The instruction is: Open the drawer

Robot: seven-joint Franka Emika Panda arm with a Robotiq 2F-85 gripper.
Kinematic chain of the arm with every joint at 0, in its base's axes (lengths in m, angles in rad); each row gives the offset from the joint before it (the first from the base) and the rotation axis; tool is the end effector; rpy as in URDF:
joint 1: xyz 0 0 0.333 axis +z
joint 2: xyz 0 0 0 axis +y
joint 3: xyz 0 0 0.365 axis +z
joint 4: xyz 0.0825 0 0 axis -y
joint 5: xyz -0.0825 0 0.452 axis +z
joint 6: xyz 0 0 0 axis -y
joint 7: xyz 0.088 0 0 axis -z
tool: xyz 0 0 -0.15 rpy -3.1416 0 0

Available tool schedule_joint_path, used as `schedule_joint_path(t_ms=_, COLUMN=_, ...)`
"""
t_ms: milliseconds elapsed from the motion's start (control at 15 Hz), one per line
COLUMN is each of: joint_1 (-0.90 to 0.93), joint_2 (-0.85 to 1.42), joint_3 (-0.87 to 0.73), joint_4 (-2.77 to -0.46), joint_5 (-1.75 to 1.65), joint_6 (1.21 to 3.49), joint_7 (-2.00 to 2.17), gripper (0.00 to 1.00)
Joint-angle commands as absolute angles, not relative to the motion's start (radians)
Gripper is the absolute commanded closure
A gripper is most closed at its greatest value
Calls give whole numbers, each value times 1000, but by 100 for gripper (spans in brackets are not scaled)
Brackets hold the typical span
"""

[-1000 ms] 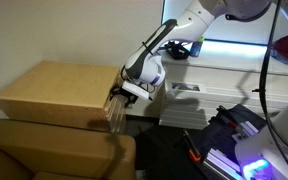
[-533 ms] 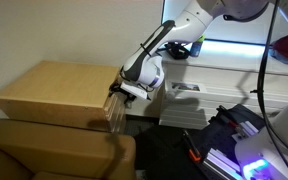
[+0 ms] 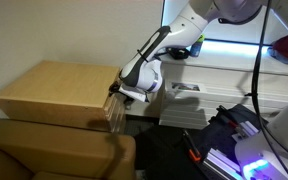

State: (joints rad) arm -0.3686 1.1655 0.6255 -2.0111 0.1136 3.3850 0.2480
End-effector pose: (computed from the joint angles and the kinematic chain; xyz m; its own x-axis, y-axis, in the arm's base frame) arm 0.6105 0.1857 -0.0693 0.8510 -0.5234 0.0436 -0.4102 -0.7142 -0.5671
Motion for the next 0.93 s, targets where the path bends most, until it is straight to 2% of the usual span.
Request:
schedule_joint_path(t_ms=0, joint_1=-279, joint_2=1115, joint_3=512, joint_4=-1992, joint_5=179, joint_6=3370, joint_7=292, gripper=0)
schedule_joint_path(t_ms=600, joint_1=-292, joint_2=1043, joint_3=366, joint_4=-2149, joint_5=234, joint_6=3484, joint_7=386, gripper=0)
schedule_joint_path(t_ms=867, joint_1=-291, joint_2=977, joint_3=320, joint_4=-2237, joint_5=251, joint_6=3461, joint_7=429, gripper=0)
